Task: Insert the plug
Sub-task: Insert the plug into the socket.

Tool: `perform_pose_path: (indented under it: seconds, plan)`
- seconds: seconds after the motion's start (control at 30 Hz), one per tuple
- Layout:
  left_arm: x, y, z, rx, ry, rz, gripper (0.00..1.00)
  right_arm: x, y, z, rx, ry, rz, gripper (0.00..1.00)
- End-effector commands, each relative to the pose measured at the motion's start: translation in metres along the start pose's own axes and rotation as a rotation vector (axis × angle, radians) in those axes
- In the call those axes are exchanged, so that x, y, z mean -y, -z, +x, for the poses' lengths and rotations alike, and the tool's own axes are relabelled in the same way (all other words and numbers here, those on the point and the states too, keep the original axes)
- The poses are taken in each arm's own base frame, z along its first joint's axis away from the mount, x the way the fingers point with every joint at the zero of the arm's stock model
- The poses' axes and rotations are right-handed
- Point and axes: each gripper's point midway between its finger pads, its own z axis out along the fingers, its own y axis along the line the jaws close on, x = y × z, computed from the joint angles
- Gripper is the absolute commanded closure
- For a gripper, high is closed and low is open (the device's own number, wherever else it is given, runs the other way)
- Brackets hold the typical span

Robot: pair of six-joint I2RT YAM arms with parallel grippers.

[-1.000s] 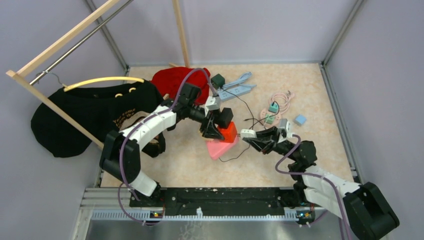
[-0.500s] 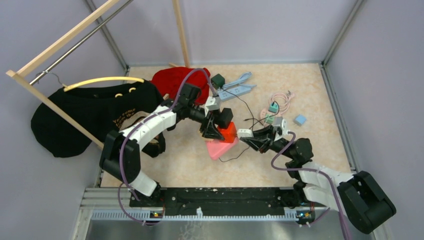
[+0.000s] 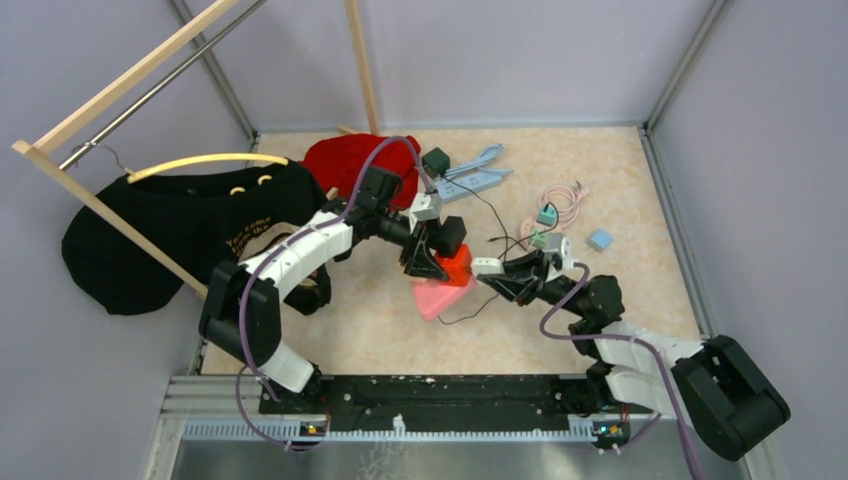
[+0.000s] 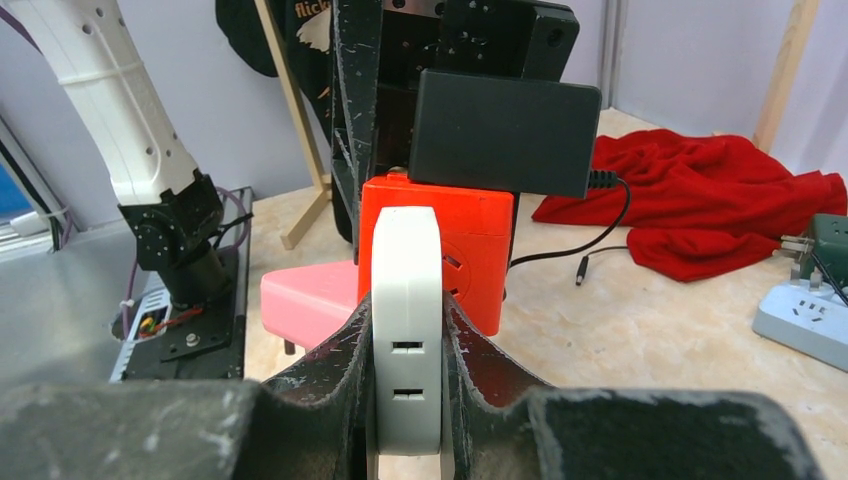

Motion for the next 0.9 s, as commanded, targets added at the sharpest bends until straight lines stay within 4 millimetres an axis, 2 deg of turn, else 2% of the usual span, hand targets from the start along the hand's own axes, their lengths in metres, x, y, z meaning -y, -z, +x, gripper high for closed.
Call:
perform_pose_path:
  seconds: [0.0, 0.27, 0.43, 0.7, 0.87]
  plan:
    - [0.016, 0.000, -0.031, 0.084, -0.103, 0.089, 1.00, 0.000, -0.013, -0.019, 0.048, 0.074, -0.022, 1.00]
    - [0.014, -0.002, -0.029, 0.077, -0.076, 0.086, 1.00, 0.007, -0.021, -0.009, 0.004, 0.067, -0.012, 1.00]
    - [0.009, -0.004, -0.025, 0.063, -0.052, 0.071, 1.00, 0.002, -0.023, -0.006, -0.002, 0.065, -0.040, 1.00]
    - [0.010, -0.006, -0.026, 0.063, -0.048, 0.081, 1.00, 0.008, -0.027, 0.007, -0.027, 0.055, -0.010, 1.00]
    - [0.017, -0.010, -0.030, 0.078, -0.056, 0.118, 1.00, 0.009, -0.032, 0.015, -0.037, 0.041, -0.001, 1.00]
